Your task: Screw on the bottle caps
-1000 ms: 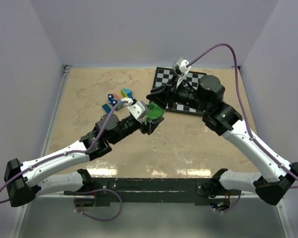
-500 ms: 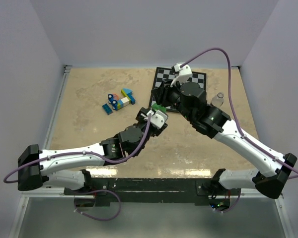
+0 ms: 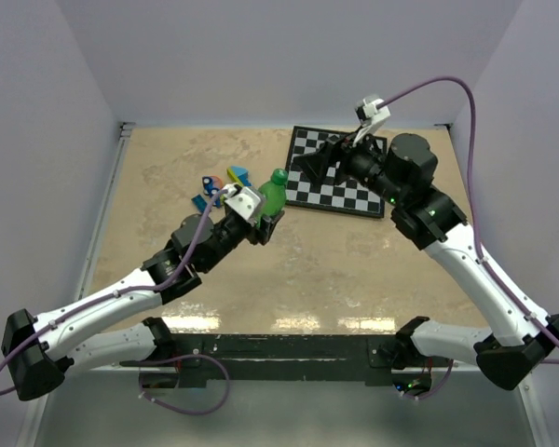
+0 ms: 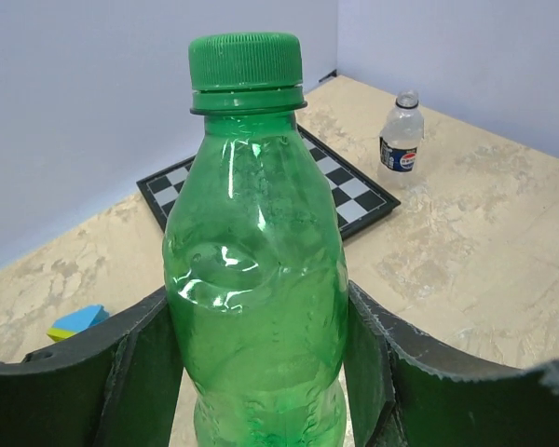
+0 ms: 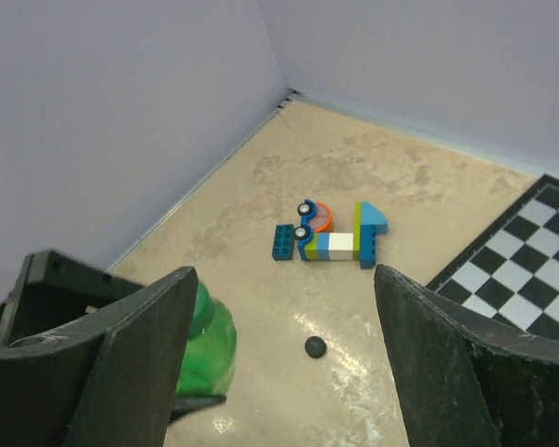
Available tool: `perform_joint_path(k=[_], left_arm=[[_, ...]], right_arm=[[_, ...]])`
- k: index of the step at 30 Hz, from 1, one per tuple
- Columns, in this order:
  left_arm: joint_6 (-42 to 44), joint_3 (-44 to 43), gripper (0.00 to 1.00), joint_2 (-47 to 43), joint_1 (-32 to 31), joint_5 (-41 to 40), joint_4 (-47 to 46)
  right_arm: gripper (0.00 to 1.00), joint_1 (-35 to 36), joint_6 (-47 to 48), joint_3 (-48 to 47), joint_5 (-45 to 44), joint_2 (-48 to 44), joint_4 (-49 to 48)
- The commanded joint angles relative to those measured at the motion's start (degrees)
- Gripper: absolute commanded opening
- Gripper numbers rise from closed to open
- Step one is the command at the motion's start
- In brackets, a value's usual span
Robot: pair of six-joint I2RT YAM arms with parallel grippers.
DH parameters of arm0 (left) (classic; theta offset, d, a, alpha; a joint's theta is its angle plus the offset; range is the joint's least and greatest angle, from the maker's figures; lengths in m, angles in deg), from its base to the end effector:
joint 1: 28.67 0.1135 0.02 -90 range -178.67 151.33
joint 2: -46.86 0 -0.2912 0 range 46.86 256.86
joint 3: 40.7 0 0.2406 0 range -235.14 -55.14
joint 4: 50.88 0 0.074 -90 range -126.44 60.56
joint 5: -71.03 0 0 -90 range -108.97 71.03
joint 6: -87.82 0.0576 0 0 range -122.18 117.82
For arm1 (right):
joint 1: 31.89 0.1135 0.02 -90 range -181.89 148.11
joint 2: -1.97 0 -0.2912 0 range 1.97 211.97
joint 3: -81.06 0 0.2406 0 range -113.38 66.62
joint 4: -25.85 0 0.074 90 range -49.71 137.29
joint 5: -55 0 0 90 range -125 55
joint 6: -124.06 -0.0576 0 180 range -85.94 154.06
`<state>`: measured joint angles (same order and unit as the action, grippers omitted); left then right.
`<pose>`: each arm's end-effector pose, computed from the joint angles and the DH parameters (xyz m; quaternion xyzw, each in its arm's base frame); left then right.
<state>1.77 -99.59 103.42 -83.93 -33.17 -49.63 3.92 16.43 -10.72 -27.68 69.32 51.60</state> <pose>0.1425 -0.1807 0.3687 0.2667 0.6479 -0.2286 0.6759 0.2049 0.1569 0.4787 -0.1568 0.6977 0.3544 0.6025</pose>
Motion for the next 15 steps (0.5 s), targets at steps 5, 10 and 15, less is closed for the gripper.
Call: perform_joint_path(k=[5,10,15], left_arm=[[-3.1,2.4,0.0,-4.7,5.6,16.8,-3.1],[-2.8,3.0,0.0,-4.9,5.9,21.5,-5.7],[-3.3,2.9,0.0,-4.3,6.0,22.7,-7.5]], right_arm=[[0.84,-1.7,4.7,-3.3,22.9,-0.4,-1.2],[0.83,-1.8,3.5,-2.3,32.1,0.1,-3.7],[0.78,-1.7,3.4,-1.5,36.0,1.1,-3.3]])
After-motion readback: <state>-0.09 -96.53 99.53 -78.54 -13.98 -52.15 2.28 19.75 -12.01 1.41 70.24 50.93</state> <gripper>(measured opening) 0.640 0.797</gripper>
